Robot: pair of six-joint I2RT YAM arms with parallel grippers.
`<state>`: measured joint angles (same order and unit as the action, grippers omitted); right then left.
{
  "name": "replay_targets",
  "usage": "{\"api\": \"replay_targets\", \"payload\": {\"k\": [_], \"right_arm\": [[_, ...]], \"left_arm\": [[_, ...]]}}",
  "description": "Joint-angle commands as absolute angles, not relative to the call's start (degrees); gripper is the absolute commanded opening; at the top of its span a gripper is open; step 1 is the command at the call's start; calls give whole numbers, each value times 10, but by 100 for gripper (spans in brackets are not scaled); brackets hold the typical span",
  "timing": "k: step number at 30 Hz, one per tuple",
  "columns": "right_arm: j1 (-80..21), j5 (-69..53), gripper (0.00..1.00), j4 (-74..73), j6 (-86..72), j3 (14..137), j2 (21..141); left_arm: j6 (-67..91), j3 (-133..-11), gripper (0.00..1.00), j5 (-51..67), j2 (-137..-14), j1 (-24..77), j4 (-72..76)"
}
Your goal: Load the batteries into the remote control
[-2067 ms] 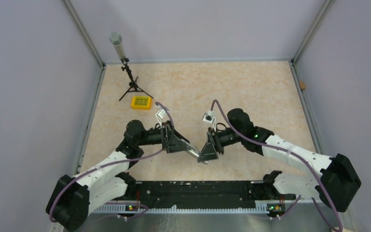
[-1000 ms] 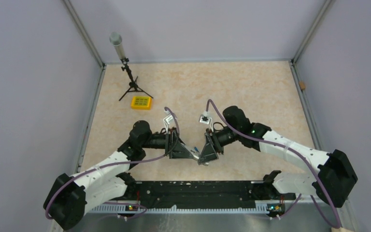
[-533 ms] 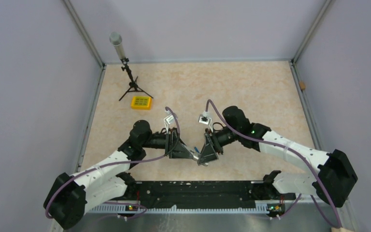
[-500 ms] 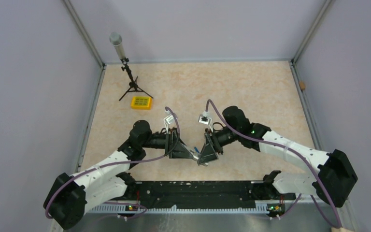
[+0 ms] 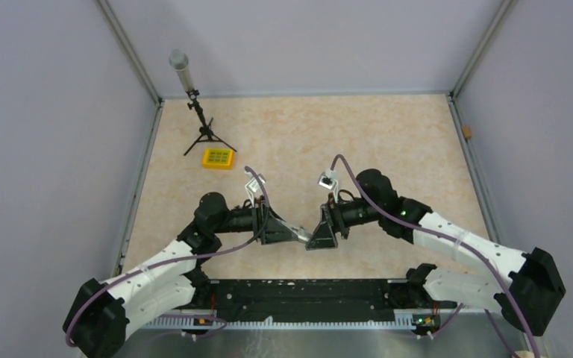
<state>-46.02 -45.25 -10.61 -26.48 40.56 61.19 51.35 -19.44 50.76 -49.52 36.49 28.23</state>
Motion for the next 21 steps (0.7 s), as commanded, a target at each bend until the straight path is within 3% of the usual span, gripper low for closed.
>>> {"api": "replay_targets", "payload": {"k": [1, 13, 21], "right_arm": [[-463, -381, 79, -65, -304, 389, 555], [-479, -200, 81, 179, -523, 215, 367], [-534, -60, 80, 365, -603, 124, 359]], "left_arm": [[541, -177, 0, 459, -476, 367, 335], [663, -100, 0, 314, -437, 367, 478], [702, -70, 0, 218, -407, 367, 525]]}}
